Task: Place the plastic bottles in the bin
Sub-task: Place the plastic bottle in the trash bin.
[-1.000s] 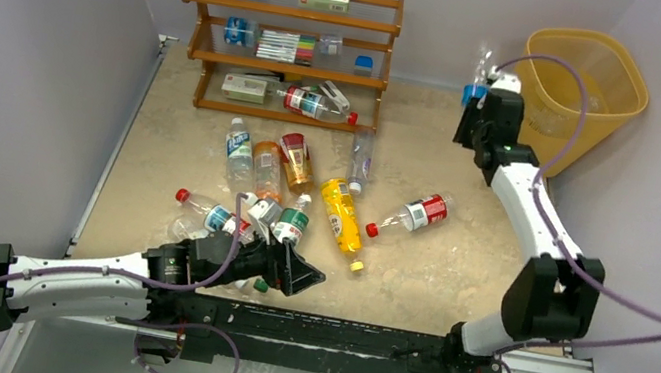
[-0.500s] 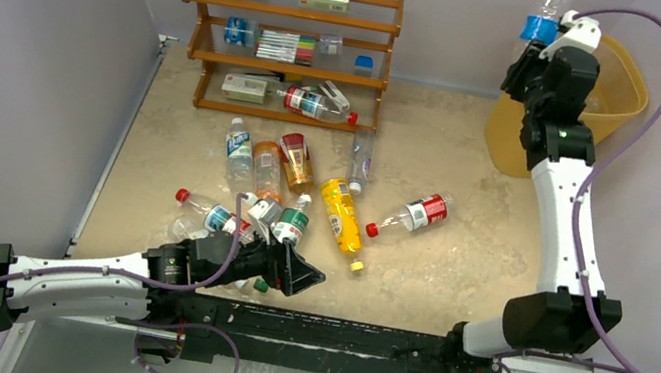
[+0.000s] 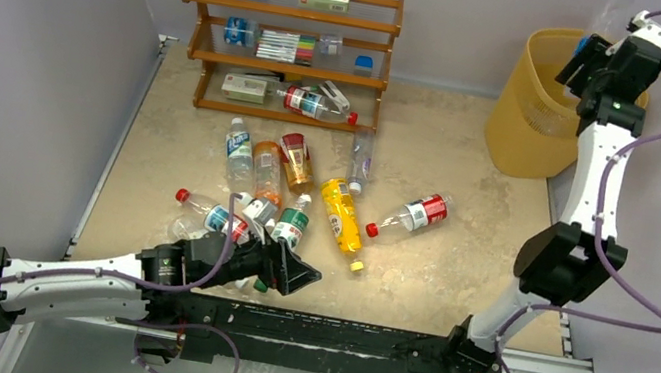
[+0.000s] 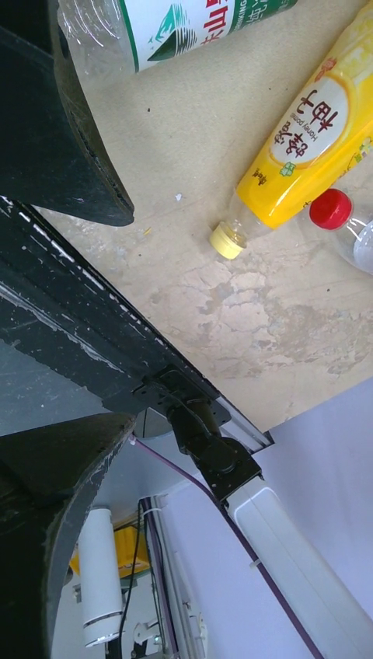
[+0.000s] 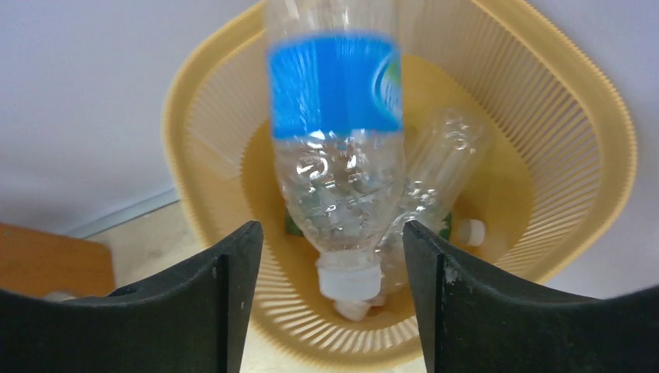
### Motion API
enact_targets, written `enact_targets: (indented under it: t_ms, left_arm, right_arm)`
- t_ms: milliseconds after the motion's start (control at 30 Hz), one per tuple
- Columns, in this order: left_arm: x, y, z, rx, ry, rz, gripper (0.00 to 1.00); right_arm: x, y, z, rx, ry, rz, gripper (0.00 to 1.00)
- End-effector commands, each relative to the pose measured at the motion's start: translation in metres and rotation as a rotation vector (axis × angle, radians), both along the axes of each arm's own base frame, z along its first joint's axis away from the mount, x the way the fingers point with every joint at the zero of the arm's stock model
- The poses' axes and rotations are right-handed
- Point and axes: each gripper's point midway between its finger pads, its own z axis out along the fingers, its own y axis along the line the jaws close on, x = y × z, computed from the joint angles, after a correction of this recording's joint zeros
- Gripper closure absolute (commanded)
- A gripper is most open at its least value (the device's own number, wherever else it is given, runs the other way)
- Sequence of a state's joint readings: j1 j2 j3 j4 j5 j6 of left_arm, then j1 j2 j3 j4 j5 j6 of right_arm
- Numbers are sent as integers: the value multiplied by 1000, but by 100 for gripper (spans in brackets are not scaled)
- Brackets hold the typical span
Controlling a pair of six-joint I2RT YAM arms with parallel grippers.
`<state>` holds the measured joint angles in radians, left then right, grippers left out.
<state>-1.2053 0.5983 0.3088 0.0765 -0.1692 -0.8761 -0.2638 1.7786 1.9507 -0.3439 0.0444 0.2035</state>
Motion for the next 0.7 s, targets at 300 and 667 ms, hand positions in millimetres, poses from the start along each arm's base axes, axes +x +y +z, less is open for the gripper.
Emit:
enact_targets:
  t_ms: [300, 667]
  left_arm:
    - [4, -5, 16, -53, -28, 12, 10]
    - [4, -11, 11, -27, -31, -1, 10]
  right_arm:
    - [-12, 8, 50, 5, -64, 79, 5]
    - [7, 30, 25, 25, -27, 245, 13]
